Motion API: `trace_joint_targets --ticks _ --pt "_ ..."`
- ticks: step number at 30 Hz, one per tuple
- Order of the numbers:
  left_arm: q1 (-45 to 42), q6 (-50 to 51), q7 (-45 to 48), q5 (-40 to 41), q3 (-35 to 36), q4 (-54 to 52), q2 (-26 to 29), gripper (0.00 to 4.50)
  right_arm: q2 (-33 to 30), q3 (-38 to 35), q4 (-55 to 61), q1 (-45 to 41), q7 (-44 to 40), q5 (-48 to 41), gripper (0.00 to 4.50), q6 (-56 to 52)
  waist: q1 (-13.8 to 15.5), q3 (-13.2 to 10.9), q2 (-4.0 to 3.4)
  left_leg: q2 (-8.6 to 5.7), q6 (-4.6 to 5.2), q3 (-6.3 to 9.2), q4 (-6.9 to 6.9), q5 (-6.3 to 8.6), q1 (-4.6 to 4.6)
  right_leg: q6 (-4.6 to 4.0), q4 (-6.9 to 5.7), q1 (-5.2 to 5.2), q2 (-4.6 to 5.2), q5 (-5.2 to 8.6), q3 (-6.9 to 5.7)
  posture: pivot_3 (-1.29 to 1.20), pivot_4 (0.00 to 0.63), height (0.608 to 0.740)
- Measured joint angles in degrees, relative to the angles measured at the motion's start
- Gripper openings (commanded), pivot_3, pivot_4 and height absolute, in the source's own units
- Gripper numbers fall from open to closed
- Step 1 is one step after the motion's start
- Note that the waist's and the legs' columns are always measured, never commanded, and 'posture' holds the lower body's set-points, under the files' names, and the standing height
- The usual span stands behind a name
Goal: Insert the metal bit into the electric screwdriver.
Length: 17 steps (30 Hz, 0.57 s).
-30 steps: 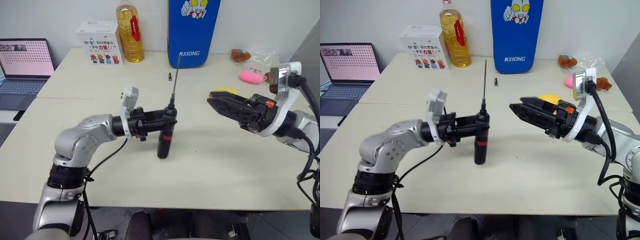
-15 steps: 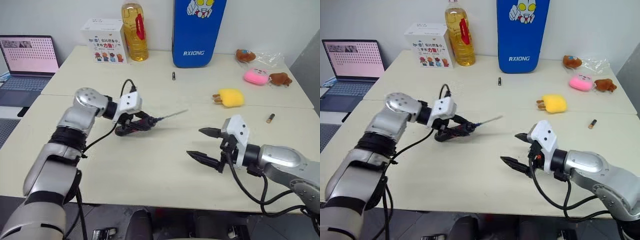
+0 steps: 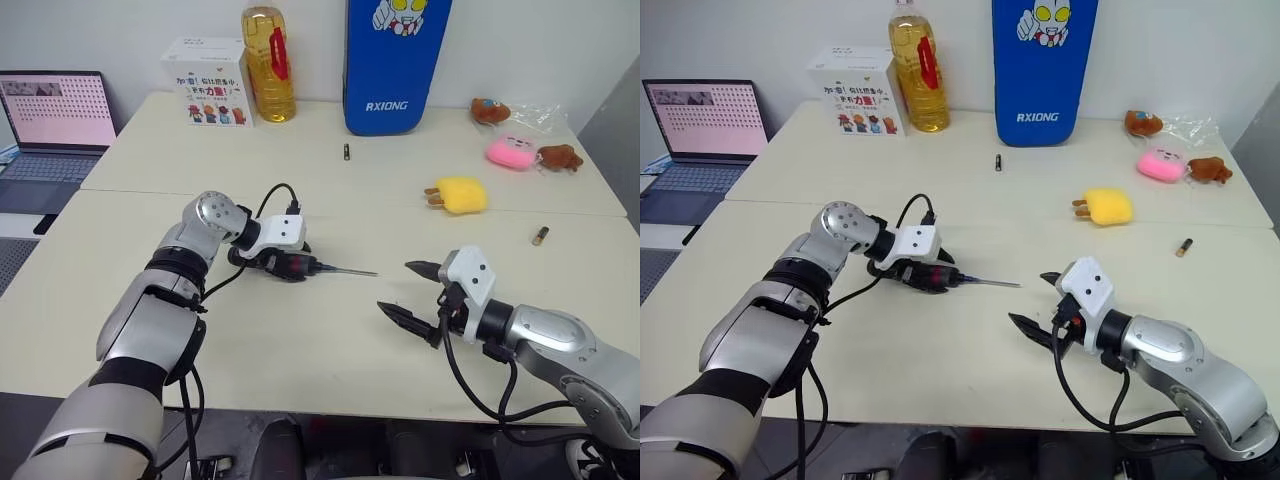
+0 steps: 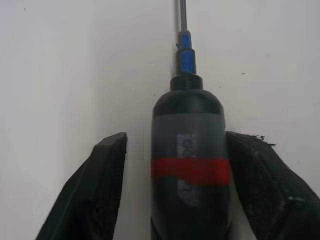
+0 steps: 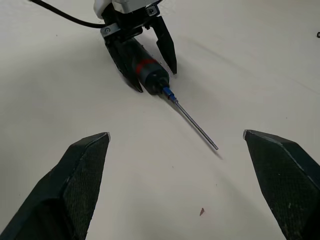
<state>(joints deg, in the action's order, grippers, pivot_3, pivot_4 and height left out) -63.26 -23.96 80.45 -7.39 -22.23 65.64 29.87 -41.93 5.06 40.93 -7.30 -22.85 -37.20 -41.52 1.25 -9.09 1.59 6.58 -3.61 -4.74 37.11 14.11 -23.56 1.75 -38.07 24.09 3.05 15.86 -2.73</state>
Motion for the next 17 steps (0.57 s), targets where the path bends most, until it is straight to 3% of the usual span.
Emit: trace_joint_targets --ticks 2,9,11,14,17 --pt "-0.11 1.71 3.07 1.68 2.37 -0.53 0.93 4.46 0.32 -1.04 -1.74 -0.66 -1.07 0.11 4.50 0.04 -0.11 -0.02 0.02 0.01 0.00 0.00 -0.01 0.00 0.00 0.00 -0.02 0.01 -0.01 0.00 -0.02 0.00 0.150 0.740" --pt "1.30 13.81 9.79 9.15 11.09 -11.80 8.90 4.46 -1.16 -2.11 -7.42 -3.56 -8.14 1.20 4.50 1.47 -0.33 -0.03 0.01 0.02 -0.01 0.00 -0.01 0.00 0.01 0.00 -0.04 0.00 0.00 0.00 0.01 0.00 0.150 0.740" --pt "5.11 19.61 9.32 11.71 13.88 -18.20 11.15 4.46 -2.94 -2.22 -9.21 -4.32 -11.51 1.71 4.50 2.28 -0.47 -0.04 0.00 0.02 -0.01 -0.02 0.00 0.00 0.02 0.01 -0.05 0.00 0.01 0.00 0.05 0.00 0.150 0.740" --pt "17.43 29.18 5.34 14.99 18.98 -32.18 15.78 4.46 -5.80 -2.71 -14.24 -6.40 -17.63 2.48 4.50 3.66 -1.38 -0.03 -0.02 0.05 -0.01 -0.09 -0.04 0.00 0.13 0.02 -0.11 -0.01 0.01 0.01 0.17 0.00 0.150 0.740" --pt "27.64 38.17 0.97 18.17 22.34 -43.48 16.71 4.46 -7.12 -2.67 -20.21 -8.36 -22.67 4.47 4.50 5.33 -1.28 -0.04 0.01 0.09 -0.02 -0.04 0.02 -0.01 0.13 0.01 -0.23 0.00 -0.01 0.01 0.06 0.00 0.150 0.740"
